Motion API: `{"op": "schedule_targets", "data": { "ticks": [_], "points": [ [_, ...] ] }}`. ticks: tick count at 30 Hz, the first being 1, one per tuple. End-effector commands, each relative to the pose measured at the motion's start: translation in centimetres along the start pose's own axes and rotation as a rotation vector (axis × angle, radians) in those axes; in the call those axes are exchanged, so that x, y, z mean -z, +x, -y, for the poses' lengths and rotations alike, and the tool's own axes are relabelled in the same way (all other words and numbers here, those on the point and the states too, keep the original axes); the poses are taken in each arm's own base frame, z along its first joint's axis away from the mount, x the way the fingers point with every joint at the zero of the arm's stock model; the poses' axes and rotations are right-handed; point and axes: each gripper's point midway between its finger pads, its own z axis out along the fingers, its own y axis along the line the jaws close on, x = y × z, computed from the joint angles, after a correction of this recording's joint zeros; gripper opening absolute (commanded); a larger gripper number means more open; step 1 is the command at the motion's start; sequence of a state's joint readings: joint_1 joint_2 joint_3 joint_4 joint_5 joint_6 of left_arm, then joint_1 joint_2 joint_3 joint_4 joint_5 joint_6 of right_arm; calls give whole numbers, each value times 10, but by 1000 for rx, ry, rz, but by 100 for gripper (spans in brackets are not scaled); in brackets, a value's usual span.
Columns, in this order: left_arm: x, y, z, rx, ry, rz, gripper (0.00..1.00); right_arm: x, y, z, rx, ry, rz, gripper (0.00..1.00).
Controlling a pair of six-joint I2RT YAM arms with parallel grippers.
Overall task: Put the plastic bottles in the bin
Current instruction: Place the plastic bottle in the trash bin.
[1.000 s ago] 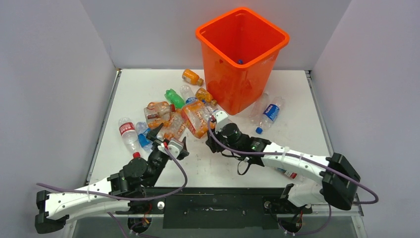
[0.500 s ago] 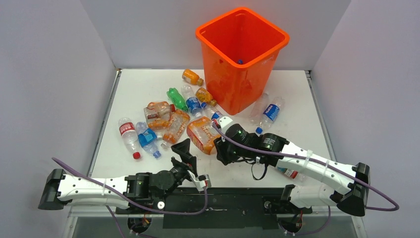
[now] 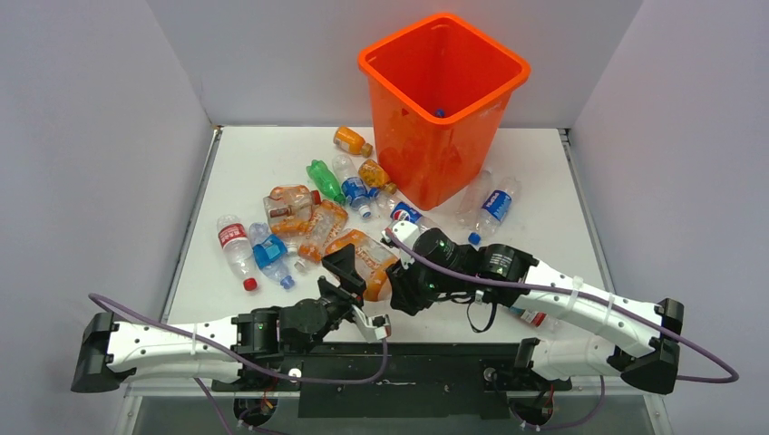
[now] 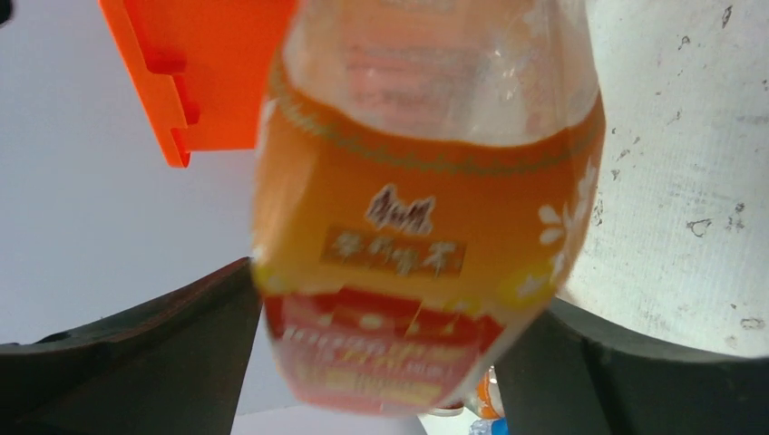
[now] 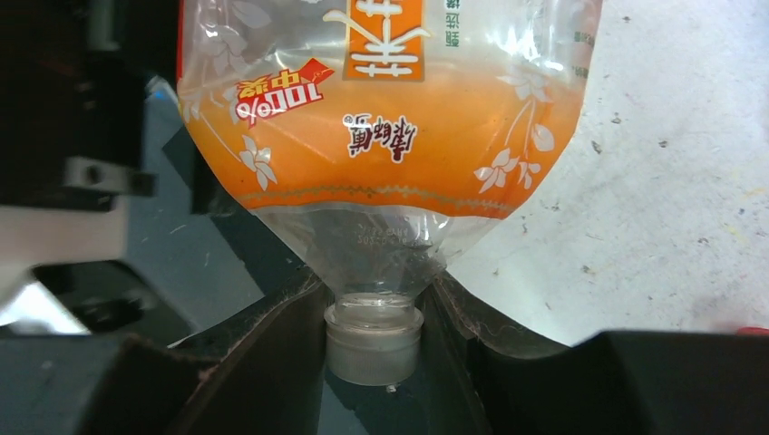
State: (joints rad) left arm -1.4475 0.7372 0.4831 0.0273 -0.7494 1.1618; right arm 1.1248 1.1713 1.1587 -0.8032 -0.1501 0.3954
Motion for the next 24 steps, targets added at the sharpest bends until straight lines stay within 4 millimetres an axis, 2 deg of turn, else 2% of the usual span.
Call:
{"op": "schedule_targets", "data": {
  "ticks": [1, 5, 10, 11, 13, 14, 15, 17, 18, 19, 20, 22, 24],
  "points": [
    [-8, -11, -12, -13, -40, 44, 80, 27, -20, -24, 37, -103, 81, 5],
    [-11, -12, -9, -7, -43, 61, 66, 32, -23, -29, 42, -126, 95, 5],
    [-12, -14, -5, -6, -34, 73, 34, 38, -30, -33, 51, -141, 120, 5],
    [-12, -15, -6, 6, -39, 77, 30, 40, -33, -33, 55, -139, 130, 13],
    [-9, -18, -12, 62, -55, 98, 25, 49, -46, -33, 63, -128, 185, 54],
    [-8, -20, -15, 94, -59, 113, 24, 55, -54, -34, 68, -123, 230, 68],
    [-5, -23, -17, 136, -59, 132, 23, 65, -66, -34, 71, -112, 292, 78],
    [0, -29, -22, 263, -41, 174, 23, 88, -87, -33, 73, -101, 423, 91],
    [3, -34, -22, 351, -15, 199, 23, 101, -99, -33, 69, -100, 501, 97],
    [7, -38, -24, 441, 6, 216, 23, 116, -108, -31, 62, -96, 578, 97],
    [9, -42, -23, 530, 36, 229, 23, 129, -116, -31, 55, -100, 657, 91],
    [15, -49, -17, 674, 111, 251, 23, 155, -130, -21, 16, -73, 822, 90],
    [20, -55, -19, 834, 141, 267, 23, 176, -137, -14, -21, -73, 971, 90]
  ]
}}
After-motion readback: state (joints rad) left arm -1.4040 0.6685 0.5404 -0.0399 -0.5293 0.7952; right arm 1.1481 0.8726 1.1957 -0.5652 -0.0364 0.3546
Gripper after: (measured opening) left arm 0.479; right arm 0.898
